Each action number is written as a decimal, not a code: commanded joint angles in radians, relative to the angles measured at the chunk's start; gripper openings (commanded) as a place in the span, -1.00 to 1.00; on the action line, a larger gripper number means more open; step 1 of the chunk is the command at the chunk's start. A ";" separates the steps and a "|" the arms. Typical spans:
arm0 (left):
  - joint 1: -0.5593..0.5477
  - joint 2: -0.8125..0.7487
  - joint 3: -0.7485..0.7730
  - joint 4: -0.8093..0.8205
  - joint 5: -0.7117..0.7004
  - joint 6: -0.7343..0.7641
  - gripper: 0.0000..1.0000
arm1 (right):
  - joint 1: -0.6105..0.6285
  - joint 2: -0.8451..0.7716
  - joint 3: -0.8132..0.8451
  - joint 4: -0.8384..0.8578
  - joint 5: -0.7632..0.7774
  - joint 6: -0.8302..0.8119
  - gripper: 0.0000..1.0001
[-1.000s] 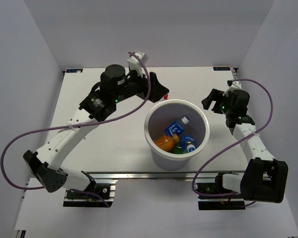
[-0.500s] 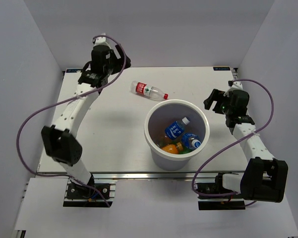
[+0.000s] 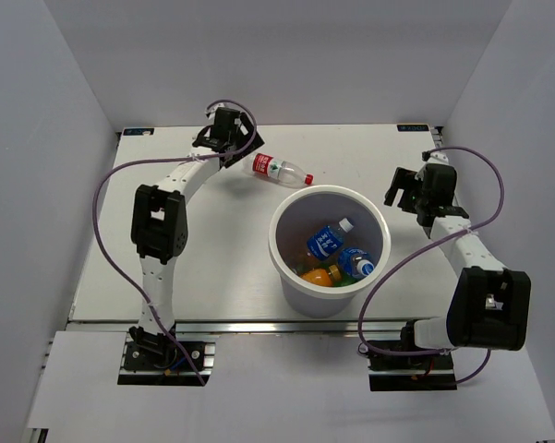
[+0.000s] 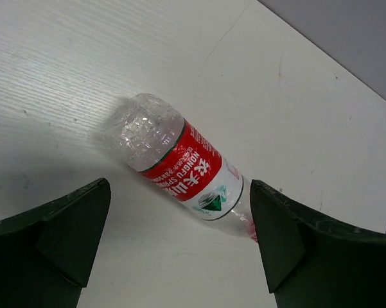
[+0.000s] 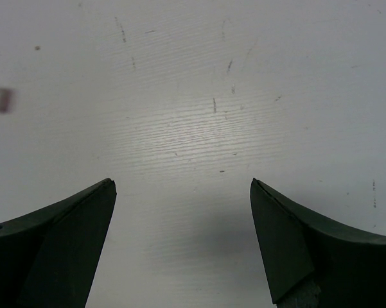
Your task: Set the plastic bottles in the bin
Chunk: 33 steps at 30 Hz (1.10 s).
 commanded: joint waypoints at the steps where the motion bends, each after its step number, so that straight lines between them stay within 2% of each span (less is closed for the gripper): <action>1: 0.002 0.027 0.040 0.054 0.005 -0.142 0.96 | -0.004 0.026 0.058 -0.023 0.091 -0.038 0.79; 7: 0.002 0.128 0.057 0.116 0.091 -0.253 0.96 | -0.004 0.060 0.070 -0.020 0.104 -0.055 0.79; 14: -0.013 0.182 0.025 0.155 0.030 -0.311 0.96 | -0.004 0.127 0.121 -0.058 0.101 -0.057 0.79; 17: -0.031 0.225 0.057 0.149 -0.016 -0.314 0.95 | -0.004 0.138 0.122 -0.061 0.104 -0.058 0.79; 24: -0.042 0.321 0.157 0.103 -0.071 -0.320 0.79 | -0.004 0.167 0.156 -0.097 0.104 -0.063 0.79; 27: -0.045 0.346 0.187 0.100 -0.082 -0.319 0.67 | -0.004 0.170 0.161 -0.097 0.099 -0.063 0.79; 28: -0.045 0.349 0.187 0.108 -0.077 -0.322 0.54 | -0.004 0.173 0.161 -0.097 0.096 -0.061 0.79; 31: -0.047 0.345 0.181 0.144 -0.074 -0.320 0.31 | -0.004 0.179 0.161 -0.097 0.091 -0.061 0.79; 33: -0.047 0.326 0.164 0.175 -0.048 -0.295 0.02 | -0.004 0.180 0.162 -0.097 0.090 -0.058 0.79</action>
